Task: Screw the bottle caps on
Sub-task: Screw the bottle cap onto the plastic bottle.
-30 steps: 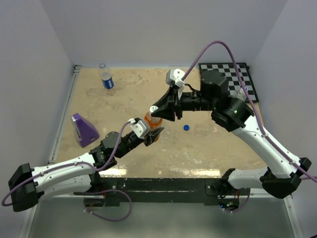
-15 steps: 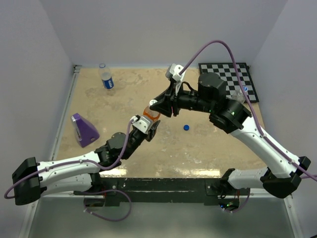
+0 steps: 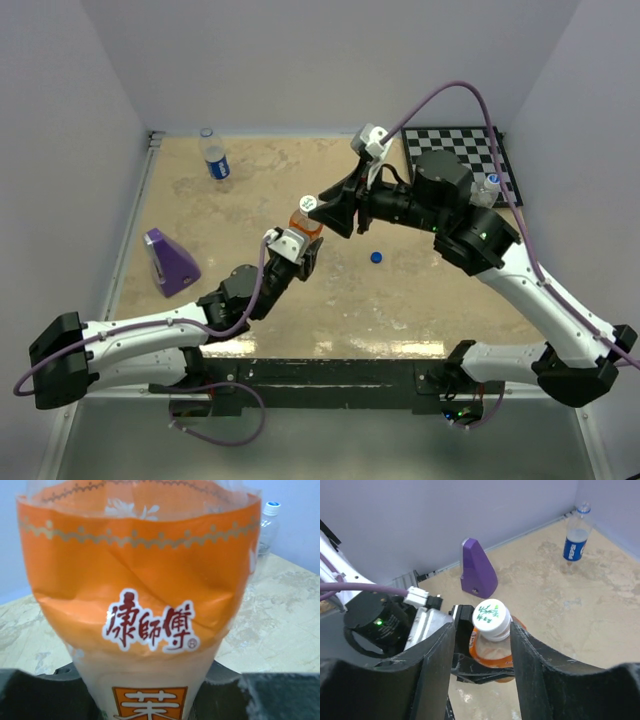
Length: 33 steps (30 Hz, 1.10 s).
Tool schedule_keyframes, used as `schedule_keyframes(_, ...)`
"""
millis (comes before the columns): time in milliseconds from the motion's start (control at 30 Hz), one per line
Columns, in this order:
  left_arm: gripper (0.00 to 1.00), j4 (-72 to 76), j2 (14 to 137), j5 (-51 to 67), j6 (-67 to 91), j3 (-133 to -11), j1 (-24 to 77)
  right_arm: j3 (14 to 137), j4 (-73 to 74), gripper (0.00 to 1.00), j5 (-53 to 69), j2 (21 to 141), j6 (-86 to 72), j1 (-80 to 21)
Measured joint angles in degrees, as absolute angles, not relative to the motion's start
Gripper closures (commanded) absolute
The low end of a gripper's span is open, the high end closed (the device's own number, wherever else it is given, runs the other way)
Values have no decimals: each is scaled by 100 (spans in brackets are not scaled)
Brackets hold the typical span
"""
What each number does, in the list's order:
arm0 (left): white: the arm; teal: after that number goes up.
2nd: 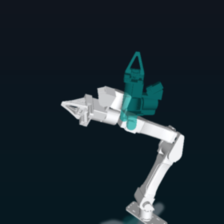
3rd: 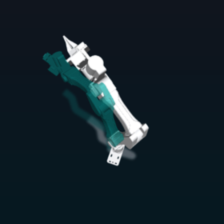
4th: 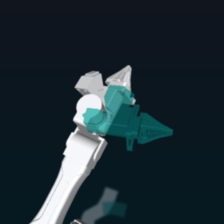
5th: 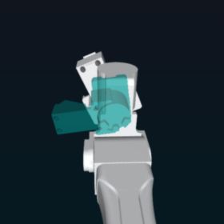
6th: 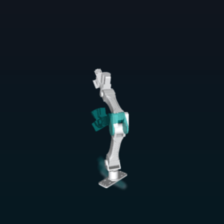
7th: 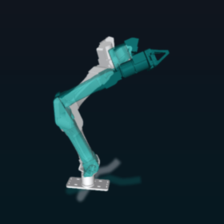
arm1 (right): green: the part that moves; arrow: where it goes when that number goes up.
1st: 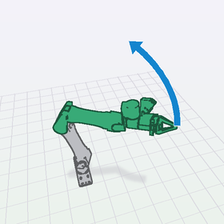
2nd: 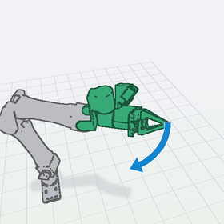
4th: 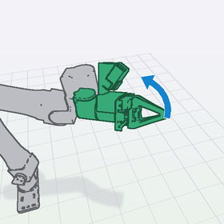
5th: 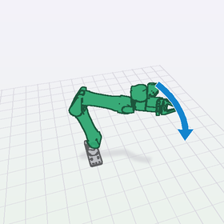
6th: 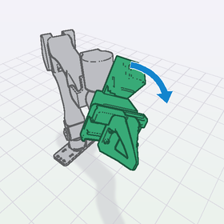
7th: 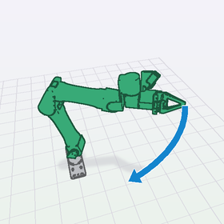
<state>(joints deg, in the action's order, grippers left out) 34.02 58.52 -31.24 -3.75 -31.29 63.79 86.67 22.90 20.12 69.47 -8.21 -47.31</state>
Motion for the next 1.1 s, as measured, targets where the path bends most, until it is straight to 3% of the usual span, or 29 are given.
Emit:
schedule_keyframes(167,87,3297,5876,-3100,-40,-3129,6130,8680,2228,28,2001,6536,-947,-4731)
schedule_keyframes(233,87,3249,5870,-2971,56,-3129,6010,8715,2224,26,2010,6442,-943,-4731)
schedule_keyframes(633,87,2530,5551,-1479,259,-3159,5590,8923,2606,29,1671,6589,-148,-4718)
schedule_keyframes(1100,87,1422,5516,-1063,235,-3691,5546,9664,3579,30,1645,7284,871,-4718)
